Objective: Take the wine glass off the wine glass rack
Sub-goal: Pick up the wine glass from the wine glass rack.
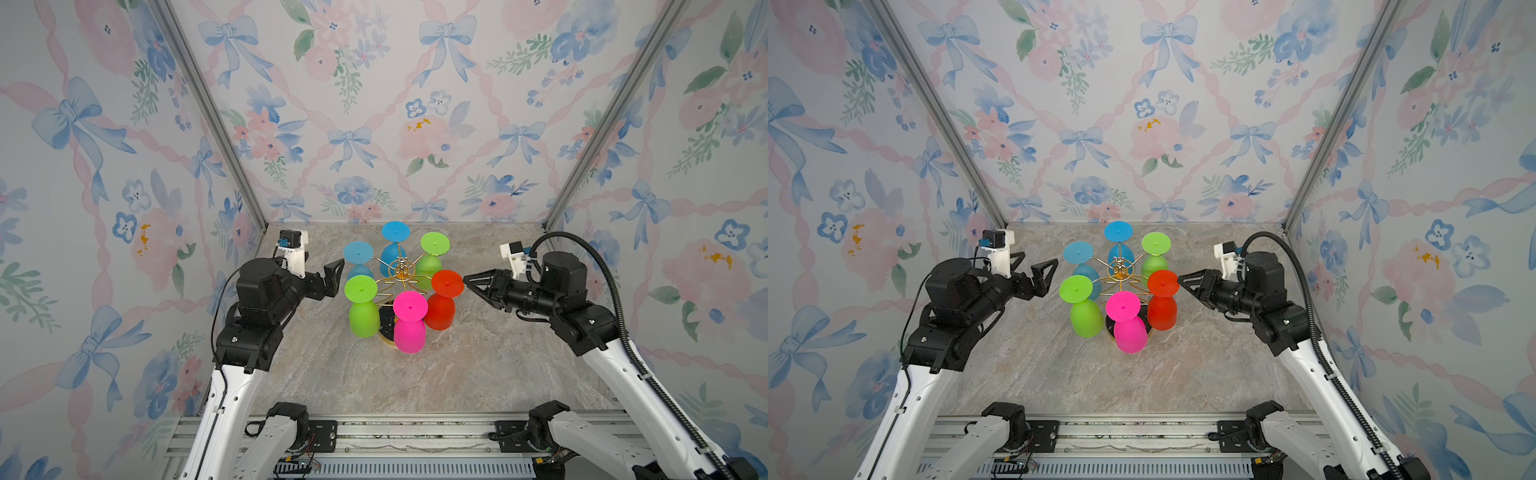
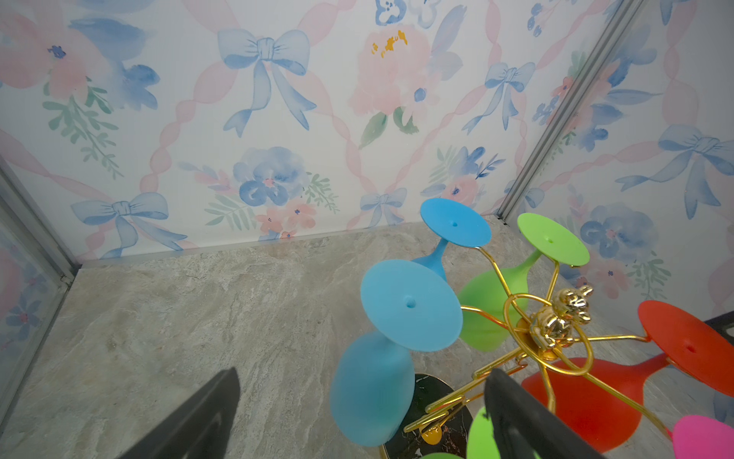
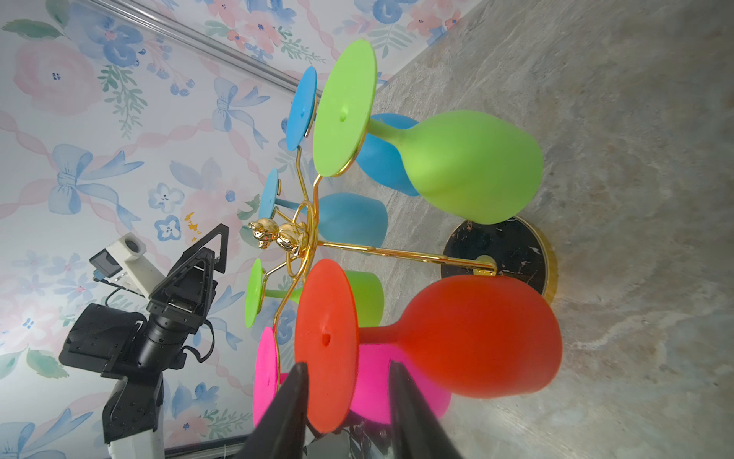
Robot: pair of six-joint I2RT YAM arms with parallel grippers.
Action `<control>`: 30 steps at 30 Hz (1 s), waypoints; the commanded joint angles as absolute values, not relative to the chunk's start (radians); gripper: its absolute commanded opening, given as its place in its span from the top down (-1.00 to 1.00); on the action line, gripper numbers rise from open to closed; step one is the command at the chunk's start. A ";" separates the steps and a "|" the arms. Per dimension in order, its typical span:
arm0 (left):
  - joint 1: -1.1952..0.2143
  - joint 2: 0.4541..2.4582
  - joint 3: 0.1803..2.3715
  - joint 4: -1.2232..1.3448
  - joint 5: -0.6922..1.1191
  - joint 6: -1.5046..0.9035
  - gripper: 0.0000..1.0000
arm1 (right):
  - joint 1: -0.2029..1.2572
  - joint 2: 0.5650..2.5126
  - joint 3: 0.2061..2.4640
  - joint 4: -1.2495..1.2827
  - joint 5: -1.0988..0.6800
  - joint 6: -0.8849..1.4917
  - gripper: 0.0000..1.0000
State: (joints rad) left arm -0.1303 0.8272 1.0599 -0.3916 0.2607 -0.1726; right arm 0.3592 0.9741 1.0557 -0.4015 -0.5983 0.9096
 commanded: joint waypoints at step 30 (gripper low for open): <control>-0.127 0.814 1.094 -0.397 0.285 -0.169 -0.96 | 0.398 1.010 1.017 -0.293 -0.644 1.014 0.55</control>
